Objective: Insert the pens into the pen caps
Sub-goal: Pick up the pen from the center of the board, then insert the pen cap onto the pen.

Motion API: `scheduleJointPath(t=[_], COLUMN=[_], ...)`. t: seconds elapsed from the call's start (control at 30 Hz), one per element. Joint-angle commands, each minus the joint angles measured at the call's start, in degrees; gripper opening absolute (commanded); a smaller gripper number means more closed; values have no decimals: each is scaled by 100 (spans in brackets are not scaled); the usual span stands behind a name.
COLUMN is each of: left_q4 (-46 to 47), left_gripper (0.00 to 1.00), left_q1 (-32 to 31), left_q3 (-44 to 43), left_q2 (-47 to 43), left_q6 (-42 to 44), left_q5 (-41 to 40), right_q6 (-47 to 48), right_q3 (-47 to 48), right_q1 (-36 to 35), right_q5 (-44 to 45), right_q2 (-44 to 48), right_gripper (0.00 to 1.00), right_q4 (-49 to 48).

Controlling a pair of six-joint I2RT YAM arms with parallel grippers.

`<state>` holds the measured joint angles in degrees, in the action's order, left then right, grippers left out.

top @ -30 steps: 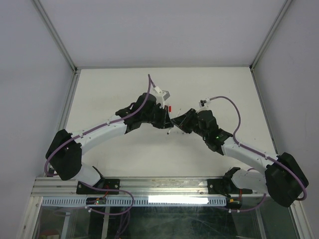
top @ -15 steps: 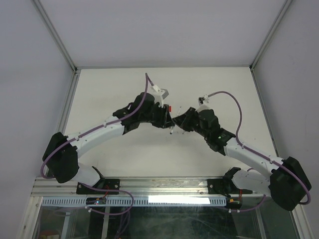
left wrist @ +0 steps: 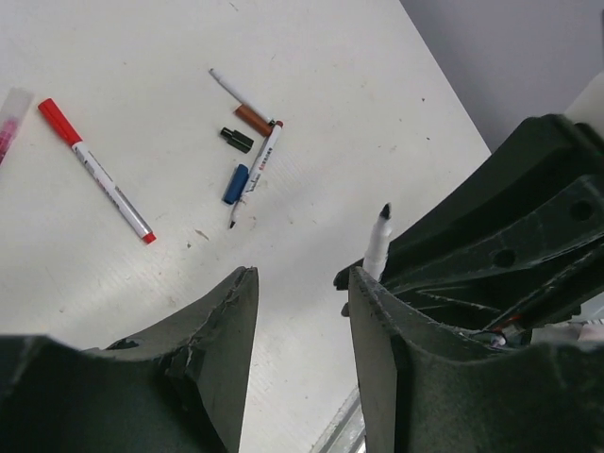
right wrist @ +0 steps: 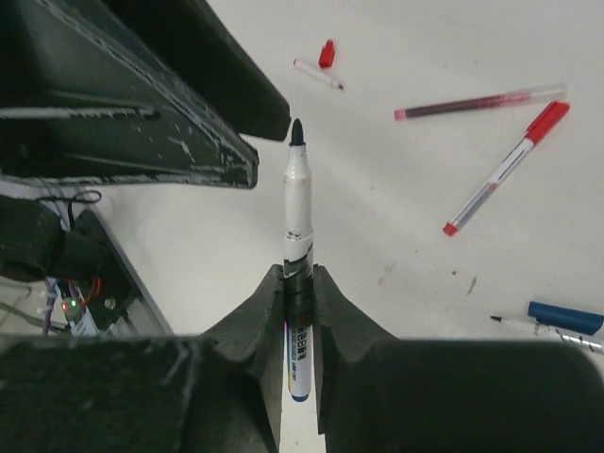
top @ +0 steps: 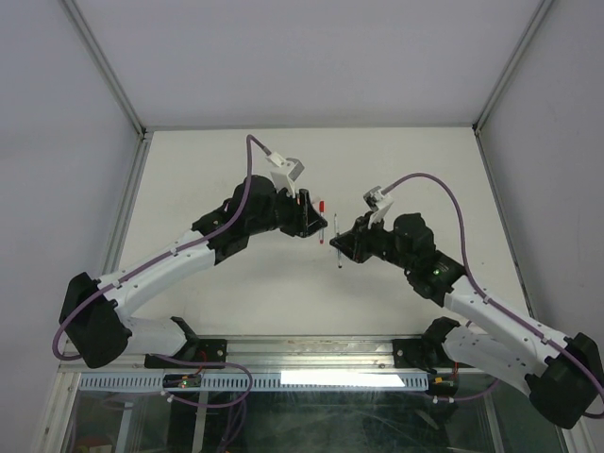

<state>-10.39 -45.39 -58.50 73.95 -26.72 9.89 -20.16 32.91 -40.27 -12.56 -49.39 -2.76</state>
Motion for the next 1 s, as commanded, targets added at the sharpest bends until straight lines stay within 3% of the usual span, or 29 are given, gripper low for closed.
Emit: scheduleJointPath(t=[0.0, 0.13, 0.27, 0.37, 0.67, 0.97], left_q4=[551, 536, 384, 247, -447, -1324], left_gripper=[44, 48, 50, 49, 46, 45], left_q1=[-13, -10, -8, -14, -169, -566], left_q3=[14, 56, -60, -330, -1714, -3058], left_q2=[-208, -121, 193, 603, 2583, 4025], left_q6=[-121, -184, -285, -183, 423, 1667], left_q5=[-13, -243, -571, -569, -210, -483], right_q6=[488, -79, -1306, -2170, -2494, -2481], right_q3=[471, 842, 983, 836, 704, 609], right_q1=[-29, -30, -12, 10, 19, 19], right_q5=[-523, 671, 2758, 3582, 3813, 3866], right_q2=[-206, -400, -247, 77, 746, 1171], right_gripper=[0, 0, 0, 0, 0, 0], right_q4=[603, 1439, 2376, 2820, 3203, 3360])
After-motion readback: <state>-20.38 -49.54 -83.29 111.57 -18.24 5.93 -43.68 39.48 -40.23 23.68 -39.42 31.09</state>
